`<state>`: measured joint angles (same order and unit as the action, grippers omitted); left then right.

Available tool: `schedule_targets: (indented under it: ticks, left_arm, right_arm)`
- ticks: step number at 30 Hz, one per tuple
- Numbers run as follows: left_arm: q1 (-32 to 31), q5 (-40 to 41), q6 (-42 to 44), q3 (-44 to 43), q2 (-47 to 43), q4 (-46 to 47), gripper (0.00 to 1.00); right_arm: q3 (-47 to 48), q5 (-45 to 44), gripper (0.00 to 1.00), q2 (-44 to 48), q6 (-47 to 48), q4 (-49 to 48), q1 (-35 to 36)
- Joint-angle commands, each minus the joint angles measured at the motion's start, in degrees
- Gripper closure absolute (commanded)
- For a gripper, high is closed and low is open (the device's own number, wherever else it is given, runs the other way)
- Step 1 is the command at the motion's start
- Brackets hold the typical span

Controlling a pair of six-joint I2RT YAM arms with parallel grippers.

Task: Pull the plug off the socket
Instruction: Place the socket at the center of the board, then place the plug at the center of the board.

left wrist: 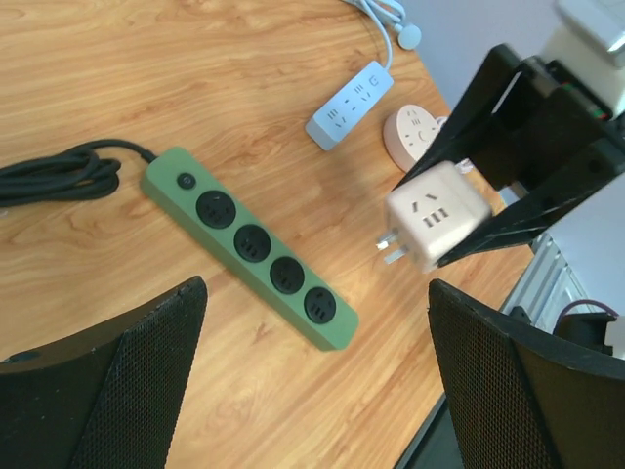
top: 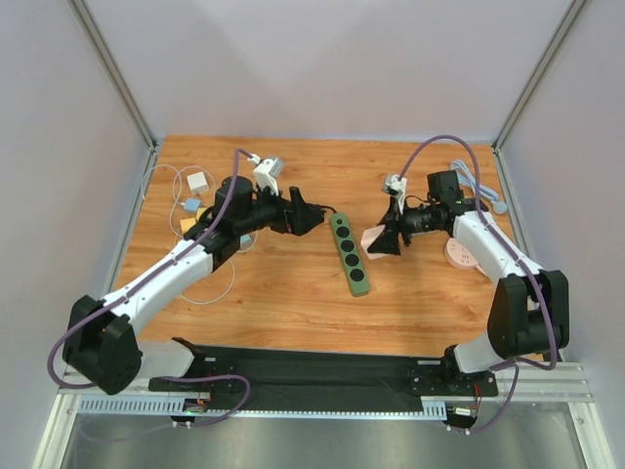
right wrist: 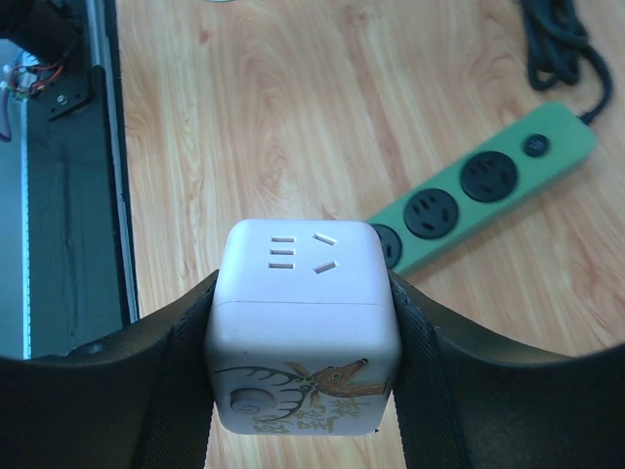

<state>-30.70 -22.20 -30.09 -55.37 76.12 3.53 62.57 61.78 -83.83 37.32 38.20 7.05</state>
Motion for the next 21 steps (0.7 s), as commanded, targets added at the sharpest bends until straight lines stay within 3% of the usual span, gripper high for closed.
schedule_targets:
  ticks: [1, 10, 21]
  left_arm:
    - [1.07, 1.89, -0.58, 1.76, -6.84, -7.39, 0.0]
    - [2.05, 8.3, -5.77, 2.29, -25.74, -18.64, 0.0]
    - [2.05, 16.74, -7.01, -0.87, -41.83, -27.61, 0.0]
  right_arm:
    - [0.8, 1.78, 1.0, -3.43, 0.74, -3.91, 4.63]
    - [12.04, -7.98, 1.0, -18.09, 0.74, -13.75, 21.58]
    - [35.24, -13.7, 1.0, -40.42, 0.74, -15.96, 32.41]
